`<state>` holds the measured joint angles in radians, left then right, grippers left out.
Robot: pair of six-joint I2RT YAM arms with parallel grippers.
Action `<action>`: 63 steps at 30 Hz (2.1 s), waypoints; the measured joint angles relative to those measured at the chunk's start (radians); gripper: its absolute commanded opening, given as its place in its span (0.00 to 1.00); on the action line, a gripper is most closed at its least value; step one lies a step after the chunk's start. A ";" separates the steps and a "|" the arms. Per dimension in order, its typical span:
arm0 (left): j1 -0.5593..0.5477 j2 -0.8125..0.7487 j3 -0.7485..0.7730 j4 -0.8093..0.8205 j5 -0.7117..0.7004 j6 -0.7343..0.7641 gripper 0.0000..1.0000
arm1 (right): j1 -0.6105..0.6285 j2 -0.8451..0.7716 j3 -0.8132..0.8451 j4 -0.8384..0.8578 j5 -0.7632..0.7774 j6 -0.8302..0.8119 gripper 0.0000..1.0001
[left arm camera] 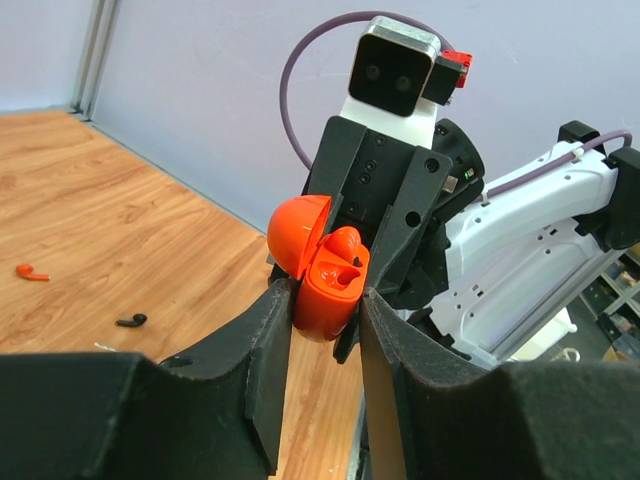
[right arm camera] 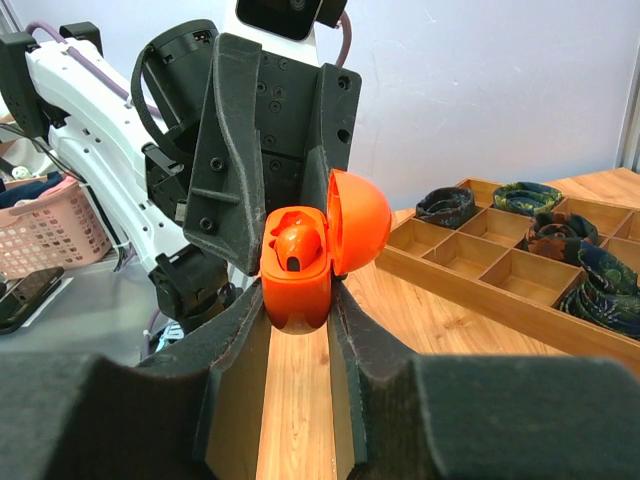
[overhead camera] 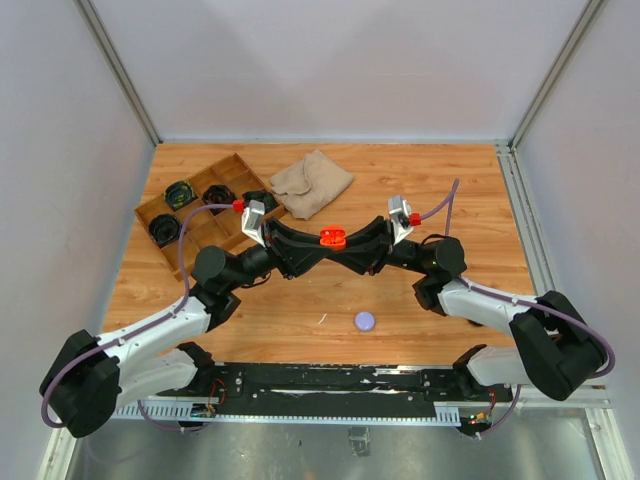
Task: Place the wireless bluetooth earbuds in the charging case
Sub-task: Place the earbud in the charging case, then pick up the earbud from the center of the board.
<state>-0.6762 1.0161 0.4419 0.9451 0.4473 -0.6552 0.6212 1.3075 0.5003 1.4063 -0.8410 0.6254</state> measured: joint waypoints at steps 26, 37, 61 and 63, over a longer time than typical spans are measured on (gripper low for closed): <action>0.000 -0.033 -0.052 0.066 -0.017 0.043 0.00 | 0.015 -0.026 -0.001 -0.034 0.013 -0.051 0.41; 0.000 -0.135 -0.103 0.042 -0.036 0.182 0.00 | 0.013 -0.116 -0.006 -0.214 0.014 -0.159 0.55; 0.000 -0.202 -0.326 0.086 -0.128 0.475 0.00 | -0.129 -0.061 0.358 -1.345 0.632 -0.666 0.66; 0.000 -0.200 -0.330 0.093 -0.134 0.491 0.00 | -0.171 0.021 0.401 -1.388 0.672 -0.656 0.65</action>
<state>-0.6765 0.8165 0.1116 1.0382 0.3130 -0.1642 0.4503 1.3289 0.9009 0.0185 -0.1692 -0.0303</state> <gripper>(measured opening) 0.299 0.665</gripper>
